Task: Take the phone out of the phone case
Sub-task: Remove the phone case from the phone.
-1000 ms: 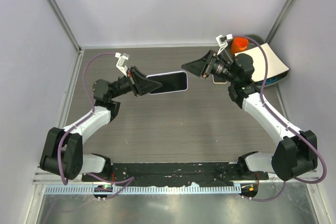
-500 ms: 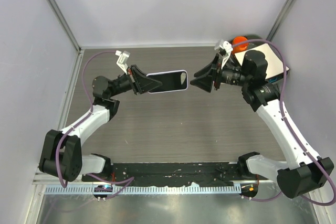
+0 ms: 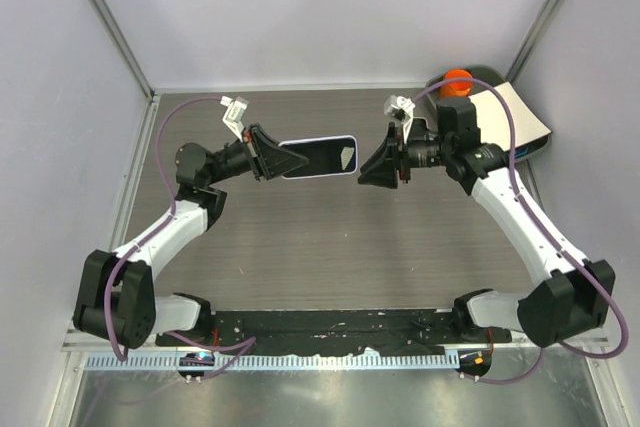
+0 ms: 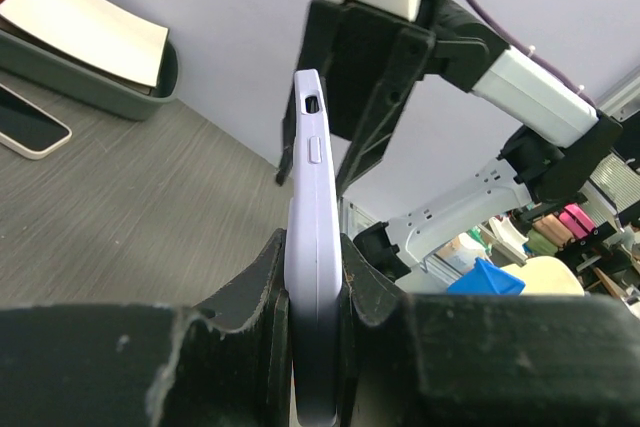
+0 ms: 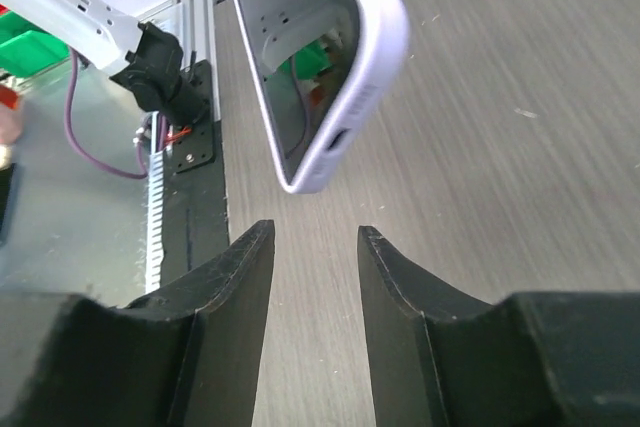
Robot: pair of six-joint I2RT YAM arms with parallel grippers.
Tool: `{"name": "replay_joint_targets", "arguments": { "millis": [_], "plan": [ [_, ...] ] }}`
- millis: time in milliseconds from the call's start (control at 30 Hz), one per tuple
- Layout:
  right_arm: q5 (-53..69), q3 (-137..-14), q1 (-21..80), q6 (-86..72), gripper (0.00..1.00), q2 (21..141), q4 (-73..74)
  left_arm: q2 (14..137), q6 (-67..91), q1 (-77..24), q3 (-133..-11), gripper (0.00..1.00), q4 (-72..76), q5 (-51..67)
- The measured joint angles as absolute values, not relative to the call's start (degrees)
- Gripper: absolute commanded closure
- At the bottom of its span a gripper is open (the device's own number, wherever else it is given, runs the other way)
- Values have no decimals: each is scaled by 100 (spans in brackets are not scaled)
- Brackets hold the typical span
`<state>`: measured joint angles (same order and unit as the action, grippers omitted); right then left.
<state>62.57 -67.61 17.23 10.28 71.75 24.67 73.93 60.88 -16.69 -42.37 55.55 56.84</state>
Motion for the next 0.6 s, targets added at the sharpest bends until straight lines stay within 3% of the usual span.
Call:
{"name": "replay_joint_targets", "arguments": {
  "millis": [600],
  "plan": [
    [7150, -6831, 1791, 587, 55, 7614, 2265, 7360, 6088, -1669, -4237, 100, 5612, 5719]
  ]
}}
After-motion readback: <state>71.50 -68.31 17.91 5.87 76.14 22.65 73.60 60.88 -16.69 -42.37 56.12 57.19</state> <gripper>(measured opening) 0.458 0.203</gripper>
